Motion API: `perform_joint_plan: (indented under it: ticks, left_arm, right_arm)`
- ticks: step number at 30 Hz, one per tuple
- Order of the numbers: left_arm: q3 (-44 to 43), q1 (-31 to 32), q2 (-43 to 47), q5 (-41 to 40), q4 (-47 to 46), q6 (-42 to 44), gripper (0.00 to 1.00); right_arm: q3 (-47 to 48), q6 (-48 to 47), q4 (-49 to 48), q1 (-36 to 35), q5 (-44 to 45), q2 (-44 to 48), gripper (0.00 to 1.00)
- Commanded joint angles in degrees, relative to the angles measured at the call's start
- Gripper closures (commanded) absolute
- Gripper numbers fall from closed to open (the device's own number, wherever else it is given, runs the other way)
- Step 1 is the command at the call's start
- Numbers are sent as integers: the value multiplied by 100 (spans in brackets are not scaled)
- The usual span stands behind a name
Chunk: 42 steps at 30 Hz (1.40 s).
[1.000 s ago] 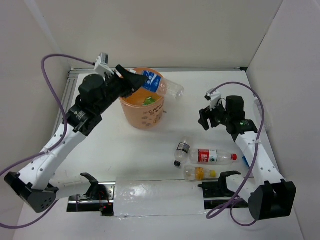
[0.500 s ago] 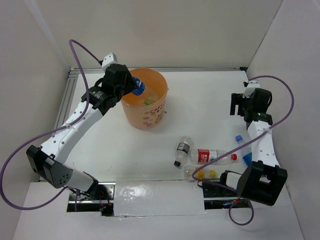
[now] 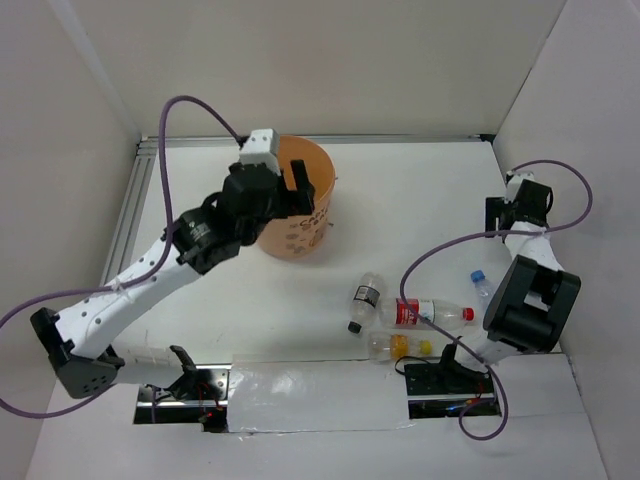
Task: Put the plastic bottles in the bin
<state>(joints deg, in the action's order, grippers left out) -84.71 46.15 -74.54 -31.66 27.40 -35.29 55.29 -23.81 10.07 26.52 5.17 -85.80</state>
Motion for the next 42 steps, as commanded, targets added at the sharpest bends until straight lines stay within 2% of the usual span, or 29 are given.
perform_joint_plan:
  ticks: [1,4,7,10,13,16,21,23,24,25,26,29,30,32,35,37,39,42]
  left_arm:
    - [120,797,282,-350,-551,708,0]
    - [436,1439,116,-210,-621,708,0]
    - [787,1791,-86,-209,-622,190,0]
    - [1104,1844,-341,19,-718,-337,0]
    - [1552,1845,-552,222,-964,-619,0]
    - [1633,1906,-789,301,-1069,-725,0]
    - [1633,1968,-1097,301,-1008,-725,0]
    - [1633,1968,-1246,406,-1069,-725,0]
    - [1633,1968,-1247,406,-1070,-725,0]
    - [1633,1968,-1334,458,-1070,-725,0]
    - [1633,1968,-1387,459,-1070,-725,0]
    - [1685,1968,-1527,512,-1070,-725,0]
    - [1685,1968,-1528,512,-1122,-725,0]
    - [1747,1968,-1642,617,-1183,-725,0]
    - [1747,2021,-1800,670,-1237,-725,0]
    - [1747,2073,-1879,731,-1298,-672,0]
    - [1747,2073,-1949,871,-1351,-672,0]
    - [1808,2187,-2003,925,-1482,-672,0]
  right_arm:
    - [307,-483,-917,55,757,-339,7]
    - [448,-773,-1128,160,1038,-796,7]
    - [509,-1054,-1401,160,1187,-1043,7]
    - [746,-1178,-1464,160,1249,-1447,7]
    - [948,-1178,-1464,212,1250,-1974,7]
    - [949,-1178,-1350,213,1250,-2124,10]
    - [844,-1126,-884,336,565,-2178,26]
    - [774,-1126,-657,388,198,-2117,44]
    - [677,-1126,-603,389,82,-2055,44]
    - [607,-1126,-533,389,-58,-1959,50]
    - [554,-1126,-427,389,-269,-1828,61]
    - [501,-1283,292,441,-1392,-1169,75]
    - [640,-1284,494,441,-2022,-993,83]
    - [903,-1528,1319,441,-2824,-545,83]
    - [1605,-1888,2305,441,-4798,-35,85]
    - [1905,-1890,2779,284,-5479,246,85]
    - [2378,-1838,2939,91,-6286,301,86]
    - [2793,-1558,2905,-576,-6949,423,86]
